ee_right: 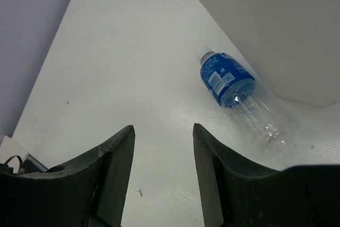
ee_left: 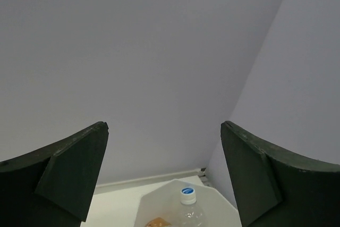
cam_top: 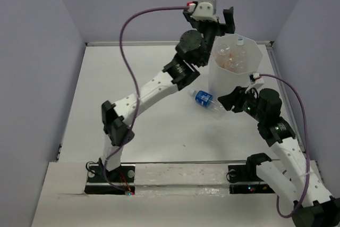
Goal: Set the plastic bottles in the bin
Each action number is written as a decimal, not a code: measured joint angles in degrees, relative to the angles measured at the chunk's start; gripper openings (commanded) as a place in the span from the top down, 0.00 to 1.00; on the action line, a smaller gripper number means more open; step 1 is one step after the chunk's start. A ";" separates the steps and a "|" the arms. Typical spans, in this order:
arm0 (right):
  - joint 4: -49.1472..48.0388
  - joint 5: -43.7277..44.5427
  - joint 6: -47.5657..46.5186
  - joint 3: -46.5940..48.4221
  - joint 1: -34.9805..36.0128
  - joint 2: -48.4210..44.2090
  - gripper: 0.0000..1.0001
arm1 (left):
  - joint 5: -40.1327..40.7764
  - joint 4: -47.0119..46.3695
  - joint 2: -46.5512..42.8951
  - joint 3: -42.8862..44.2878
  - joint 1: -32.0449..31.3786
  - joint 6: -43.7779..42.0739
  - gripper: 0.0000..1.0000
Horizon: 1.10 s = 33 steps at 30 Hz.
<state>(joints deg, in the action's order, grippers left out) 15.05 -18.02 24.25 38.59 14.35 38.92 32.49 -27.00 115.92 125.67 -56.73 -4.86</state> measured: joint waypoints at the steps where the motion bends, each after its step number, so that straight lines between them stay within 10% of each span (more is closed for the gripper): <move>1: 0.04 -0.44 -0.48 0.02 0.44 0.96 0.41 | -0.74 1.46 -5.51 -3.58 0.52 1.62 0.01; 12: -1.51 5.42 -6.23 3.39 23.17 14.86 0.08 | -3.04 10.25 -59.14 -50.95 10.32 24.87 0.01; 22: -1.01 16.70 -14.88 13.40 33.79 36.39 0.00 | -2.12 37.20 -72.91 -66.66 10.73 31.32 0.01; 33: 3.85 40.68 -28.83 30.05 35.08 58.23 0.00 | -1.81 40.87 -87.10 -82.14 11.37 31.30 0.01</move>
<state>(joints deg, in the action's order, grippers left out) 18.90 22.65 -4.58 68.64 49.43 97.14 30.68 13.87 28.82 43.53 -45.36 26.44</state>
